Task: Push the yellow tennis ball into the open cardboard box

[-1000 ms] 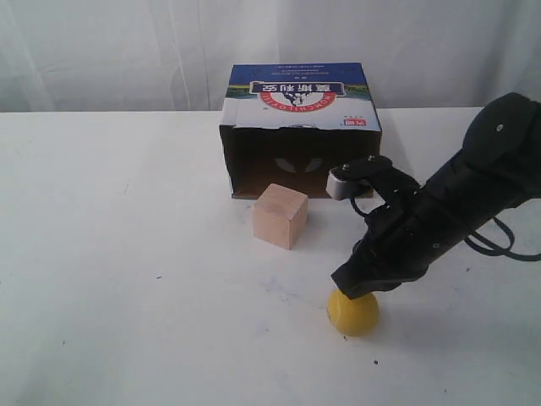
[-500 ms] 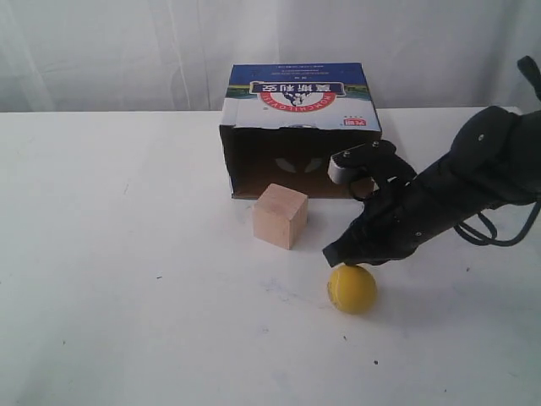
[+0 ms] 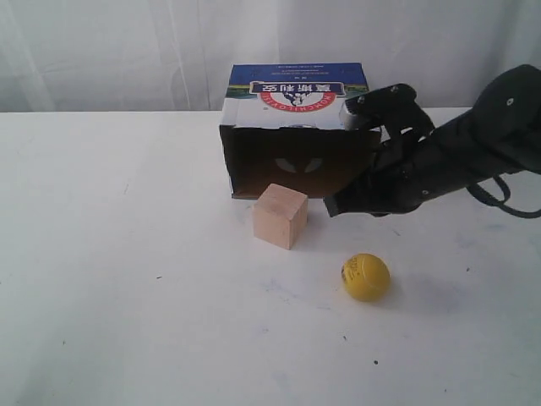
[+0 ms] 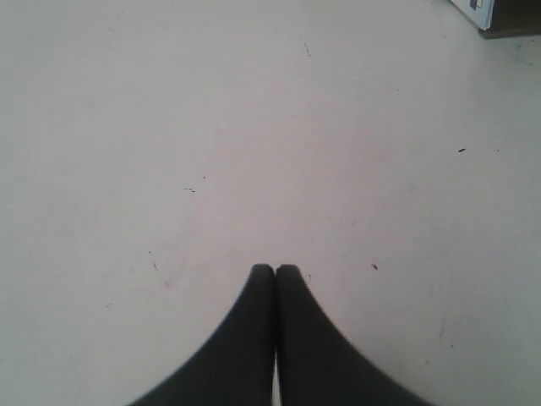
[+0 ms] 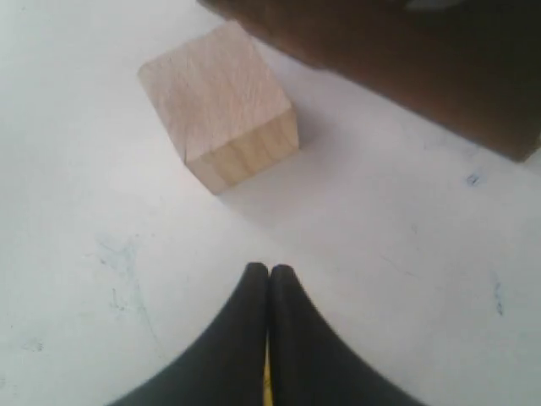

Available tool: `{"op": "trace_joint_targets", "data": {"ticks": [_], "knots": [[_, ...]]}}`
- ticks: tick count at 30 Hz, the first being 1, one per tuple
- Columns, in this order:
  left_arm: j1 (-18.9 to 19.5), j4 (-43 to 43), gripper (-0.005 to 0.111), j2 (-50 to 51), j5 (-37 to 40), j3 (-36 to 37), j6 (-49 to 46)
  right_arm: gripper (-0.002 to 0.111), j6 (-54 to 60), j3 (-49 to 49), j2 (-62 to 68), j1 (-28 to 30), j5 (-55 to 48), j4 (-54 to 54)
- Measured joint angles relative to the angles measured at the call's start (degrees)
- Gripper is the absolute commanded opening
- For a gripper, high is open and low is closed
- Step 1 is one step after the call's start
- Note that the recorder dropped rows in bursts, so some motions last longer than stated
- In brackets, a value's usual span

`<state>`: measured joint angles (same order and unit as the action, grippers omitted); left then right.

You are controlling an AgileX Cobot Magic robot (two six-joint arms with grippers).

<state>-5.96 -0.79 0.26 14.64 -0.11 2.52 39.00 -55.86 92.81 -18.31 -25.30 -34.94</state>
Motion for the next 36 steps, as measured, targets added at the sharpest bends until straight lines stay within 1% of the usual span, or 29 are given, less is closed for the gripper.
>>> {"op": "trace_joint_targets", "data": {"ticks": [4,14,17,19,21,22,24,25,27,29,30,32,36], "knots": [[0.0,0.0,0.0,0.0,0.0,0.0,0.0,0.0,-1.31,0.0,3.34,0.0,-0.72,0.88],[0.0,0.0,0.0,0.0,0.0,0.0,0.0,0.0,-2.95,0.0,10.39,0.0,4.02,1.83],[0.0,0.0,0.0,0.0,0.0,0.0,0.0,0.0,-2.95,0.0,10.74,0.0,7.38,1.83],[0.0,0.0,0.0,0.0,0.0,0.0,0.0,0.0,-2.95,0.0,10.74,0.0,11.35,1.83],[0.0,0.0,0.0,0.0,0.0,0.0,0.0,0.0,-2.95,-0.48,9.29,0.0,16.06,1.83],[0.0,0.0,0.0,0.0,0.0,0.0,0.0,0.0,-2.95,-0.61,8.1,0.0,16.35,2.03],[0.0,0.0,0.0,0.0,0.0,0.0,0.0,0.0,-3.34,-1.22,3.42,0.0,10.73,3.4],[0.0,0.0,0.0,0.0,0.0,0.0,0.0,0.0,-5.63,-1.21,1.02,0.0,2.24,4.85],[0.0,0.0,0.0,0.0,0.0,0.0,0.0,0.0,-9.59,-0.8,-1.11,0.0,-8.85,8.81],[0.0,0.0,0.0,0.0,0.0,0.0,0.0,0.0,-14.88,1.01,-1.82,0.0,-8.94,14.57],[0.0,0.0,0.0,0.0,0.0,0.0,0.0,0.0,-18.18,2.38,-1.67,0.0,-6.41,17.36],[0.0,0.0,0.0,0.0,0.0,0.0,0.0,0.0,-20.44,4.13,0.15,0.0,-2.59,18.61],[0.0,0.0,0.0,0.0,0.0,0.0,0.0,0.0,-20.96,4.22,4.26,0.0,4.25,18.59]]}}
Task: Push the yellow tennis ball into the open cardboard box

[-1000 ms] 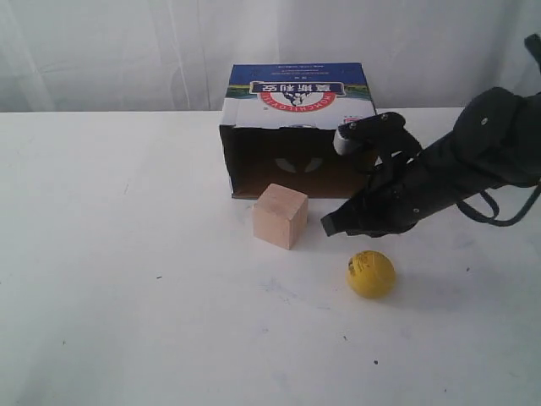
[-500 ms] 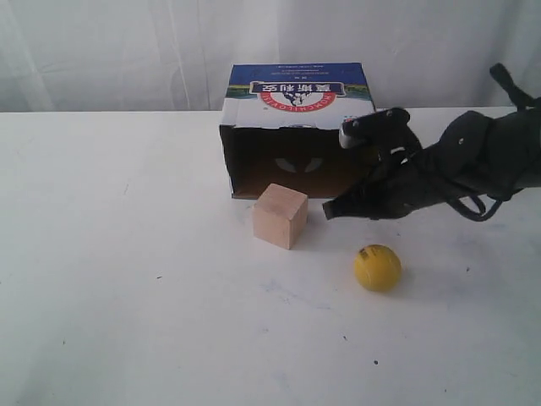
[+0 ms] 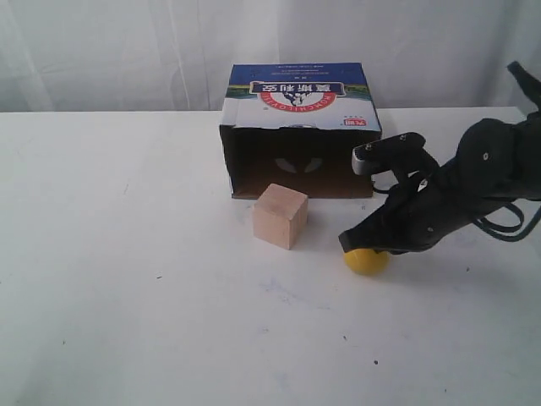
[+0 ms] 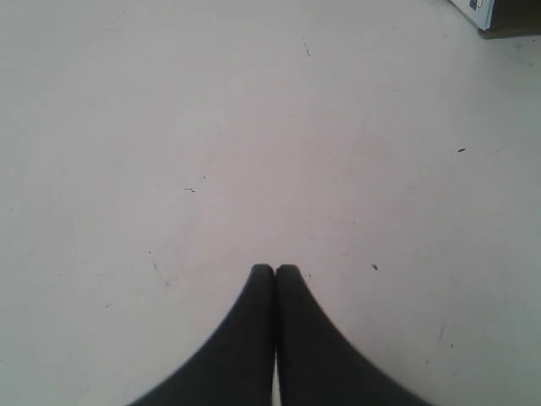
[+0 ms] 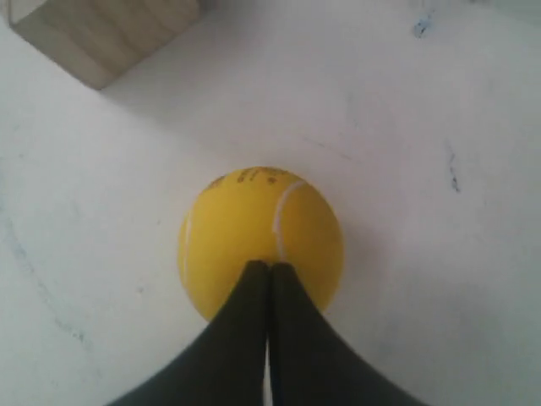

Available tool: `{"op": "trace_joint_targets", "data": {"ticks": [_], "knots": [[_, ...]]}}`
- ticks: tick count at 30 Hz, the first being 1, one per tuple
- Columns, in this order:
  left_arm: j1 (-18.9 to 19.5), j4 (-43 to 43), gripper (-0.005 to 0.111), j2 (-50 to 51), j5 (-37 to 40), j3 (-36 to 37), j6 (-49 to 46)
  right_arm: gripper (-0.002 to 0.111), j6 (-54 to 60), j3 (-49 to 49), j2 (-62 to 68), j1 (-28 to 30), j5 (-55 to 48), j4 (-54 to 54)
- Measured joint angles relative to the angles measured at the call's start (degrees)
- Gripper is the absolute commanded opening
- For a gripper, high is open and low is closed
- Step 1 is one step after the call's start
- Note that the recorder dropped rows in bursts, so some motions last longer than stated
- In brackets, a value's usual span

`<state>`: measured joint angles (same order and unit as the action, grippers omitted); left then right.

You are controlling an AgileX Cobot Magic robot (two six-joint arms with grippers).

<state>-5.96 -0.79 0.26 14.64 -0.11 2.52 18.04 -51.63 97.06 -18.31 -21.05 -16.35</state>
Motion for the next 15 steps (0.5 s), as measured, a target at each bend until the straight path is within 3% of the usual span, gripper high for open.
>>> {"op": "trace_joint_targets", "data": {"ticks": [7,15], "knots": [[0.0,0.0,0.0,0.0,0.0,0.0,0.0,0.0,0.0,-0.12,2.3,0.0,10.29,0.0],[0.0,0.0,0.0,0.0,0.0,0.0,0.0,0.0,0.0,-0.12,2.59,0.0,12.2,0.0]]}}
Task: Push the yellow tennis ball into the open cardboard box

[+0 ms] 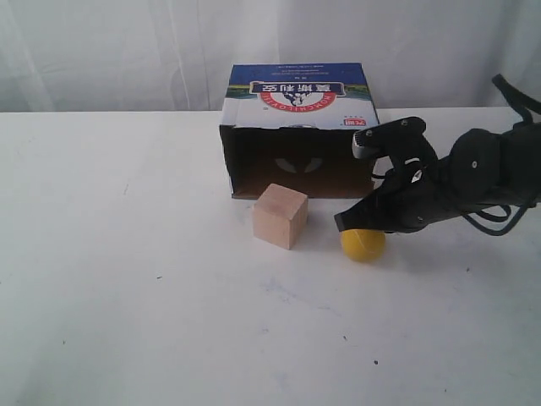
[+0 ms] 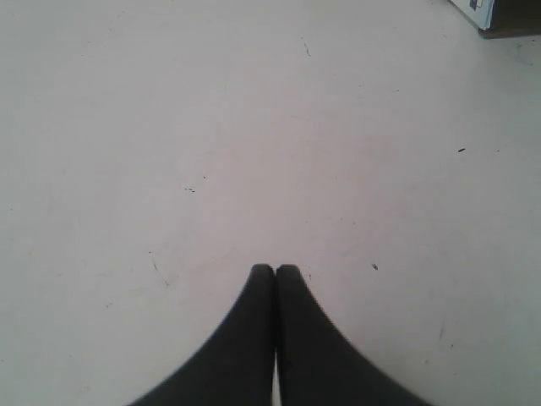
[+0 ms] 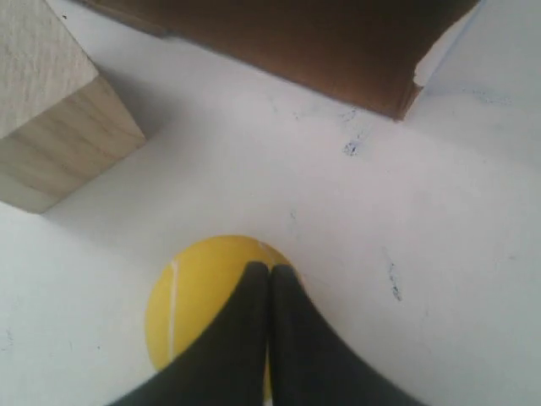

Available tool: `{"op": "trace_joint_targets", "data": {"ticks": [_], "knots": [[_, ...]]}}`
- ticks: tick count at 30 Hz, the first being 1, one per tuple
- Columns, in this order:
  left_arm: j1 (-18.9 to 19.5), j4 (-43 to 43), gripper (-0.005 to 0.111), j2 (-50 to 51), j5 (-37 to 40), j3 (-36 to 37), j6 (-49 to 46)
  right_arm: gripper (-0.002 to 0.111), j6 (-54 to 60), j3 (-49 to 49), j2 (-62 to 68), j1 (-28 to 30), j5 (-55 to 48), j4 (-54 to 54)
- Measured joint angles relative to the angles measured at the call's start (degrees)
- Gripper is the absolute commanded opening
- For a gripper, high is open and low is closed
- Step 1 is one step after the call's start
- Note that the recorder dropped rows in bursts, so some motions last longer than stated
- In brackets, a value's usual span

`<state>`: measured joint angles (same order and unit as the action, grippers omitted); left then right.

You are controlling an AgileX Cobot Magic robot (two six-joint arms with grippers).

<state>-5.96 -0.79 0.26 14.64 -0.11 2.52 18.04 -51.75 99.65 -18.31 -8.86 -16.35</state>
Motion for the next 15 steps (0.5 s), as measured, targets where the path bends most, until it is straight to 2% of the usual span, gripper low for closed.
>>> {"op": "trace_joint_targets", "data": {"ticks": [15], "knots": [[0.0,0.0,0.0,0.0,0.0,0.0,0.0,0.0,-1.49,0.0,-1.83,0.0,-2.57,-1.7]]}}
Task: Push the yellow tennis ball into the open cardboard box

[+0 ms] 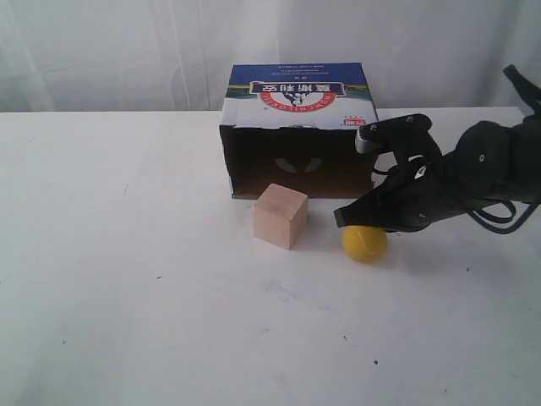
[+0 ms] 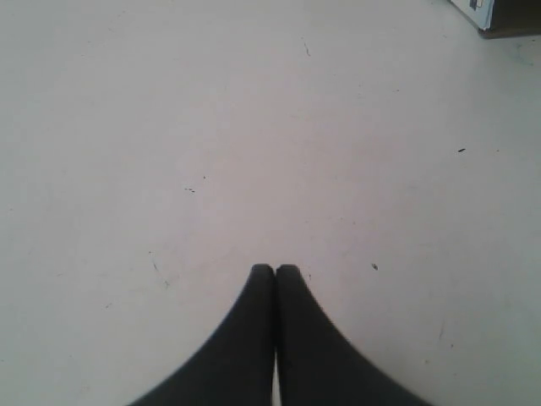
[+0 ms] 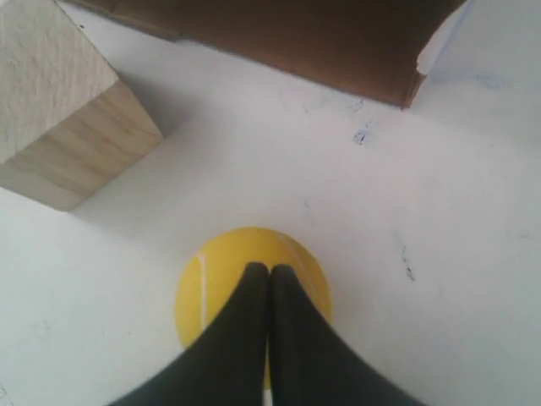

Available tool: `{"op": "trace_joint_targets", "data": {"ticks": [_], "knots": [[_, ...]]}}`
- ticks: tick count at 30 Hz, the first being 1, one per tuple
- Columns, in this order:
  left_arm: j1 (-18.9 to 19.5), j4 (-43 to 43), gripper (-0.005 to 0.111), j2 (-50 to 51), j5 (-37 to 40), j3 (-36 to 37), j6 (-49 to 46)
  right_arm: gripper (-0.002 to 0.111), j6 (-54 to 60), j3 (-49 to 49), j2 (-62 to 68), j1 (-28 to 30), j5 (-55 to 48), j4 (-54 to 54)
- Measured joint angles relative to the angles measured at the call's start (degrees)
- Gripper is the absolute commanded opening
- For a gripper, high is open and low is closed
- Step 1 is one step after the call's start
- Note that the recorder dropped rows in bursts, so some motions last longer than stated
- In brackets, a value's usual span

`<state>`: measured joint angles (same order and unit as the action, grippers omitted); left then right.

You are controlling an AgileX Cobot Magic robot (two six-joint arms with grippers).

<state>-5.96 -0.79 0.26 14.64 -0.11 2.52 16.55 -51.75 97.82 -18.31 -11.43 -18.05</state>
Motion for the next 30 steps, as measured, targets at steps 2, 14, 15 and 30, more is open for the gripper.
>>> {"op": "trace_joint_targets", "data": {"ticks": [2,14,15,30], "knots": [[0.0,0.0,0.0,0.0,0.0,0.0,0.0,0.0,0.0,0.0,0.5,0.0,-0.49,0.0],[0.0,0.0,0.0,0.0,0.0,0.0,0.0,0.0,-0.11,-0.1,4.72,0.0,8.88,-0.32],[0.0,0.0,0.0,0.0,0.0,0.0,0.0,0.0,-0.11,-0.1,4.82,0.0,9.38,-0.43],[0.0,0.0,0.0,0.0,0.0,0.0,0.0,0.0,-0.11,-5.14,5.03,0.0,5.46,-0.41]]}}
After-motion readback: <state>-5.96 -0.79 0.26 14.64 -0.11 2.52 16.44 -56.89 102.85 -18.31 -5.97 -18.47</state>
